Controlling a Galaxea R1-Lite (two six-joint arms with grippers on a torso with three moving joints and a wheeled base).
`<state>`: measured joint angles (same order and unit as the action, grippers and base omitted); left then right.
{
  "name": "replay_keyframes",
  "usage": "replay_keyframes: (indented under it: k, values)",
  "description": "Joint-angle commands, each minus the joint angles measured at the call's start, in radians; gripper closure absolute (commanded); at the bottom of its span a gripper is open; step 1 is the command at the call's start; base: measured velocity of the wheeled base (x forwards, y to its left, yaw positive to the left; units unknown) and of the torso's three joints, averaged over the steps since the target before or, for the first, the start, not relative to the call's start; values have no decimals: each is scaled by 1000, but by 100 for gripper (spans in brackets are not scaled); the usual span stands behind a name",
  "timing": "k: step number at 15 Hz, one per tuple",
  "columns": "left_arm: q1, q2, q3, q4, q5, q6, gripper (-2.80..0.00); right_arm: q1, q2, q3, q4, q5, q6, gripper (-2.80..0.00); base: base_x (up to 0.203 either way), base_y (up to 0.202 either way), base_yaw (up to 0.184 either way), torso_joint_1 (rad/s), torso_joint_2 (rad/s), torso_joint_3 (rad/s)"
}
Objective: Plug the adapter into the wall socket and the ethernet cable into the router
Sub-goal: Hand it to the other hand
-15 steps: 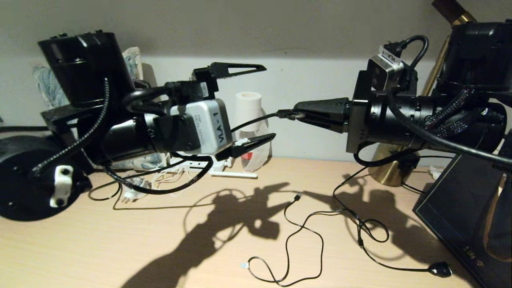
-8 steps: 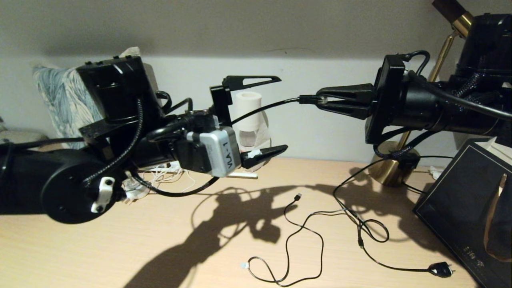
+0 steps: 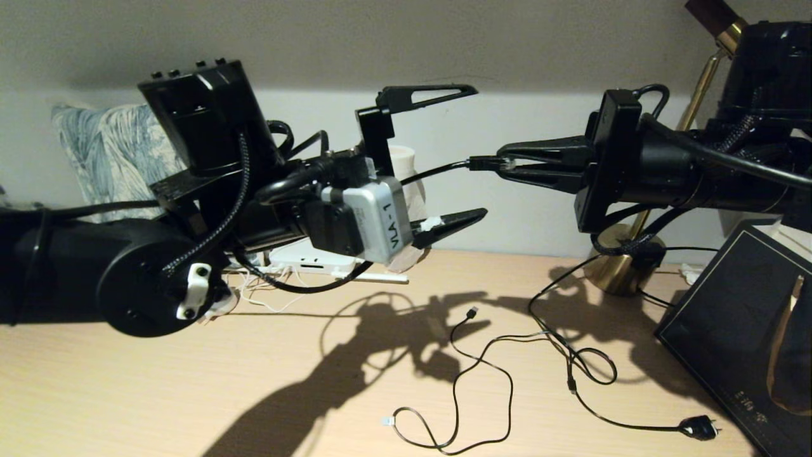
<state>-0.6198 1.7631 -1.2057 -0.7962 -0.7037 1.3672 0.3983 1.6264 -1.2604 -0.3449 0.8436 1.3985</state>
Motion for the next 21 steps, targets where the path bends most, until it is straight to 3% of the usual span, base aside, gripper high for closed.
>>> replay_keyframes:
  k: [1,15,16,21]
  values:
    - [-18,15,-18,-6,-6,7,-280,1,1,-1,9,6,7,0,0,0,0,0,0,0]
    - [-3,44,-18,-22,-23,-2,-280,5,-13,4,12,46,8,0,0,0,0,0,0,0]
    - [-3,44,-18,-30,-23,-11,0,5,-13,4,12,46,8,0,0,0,0,0,0,0]
    - [1,44,-14,-35,-23,-16,0,5,-13,4,12,46,8,0,0,0,0,0,0,0]
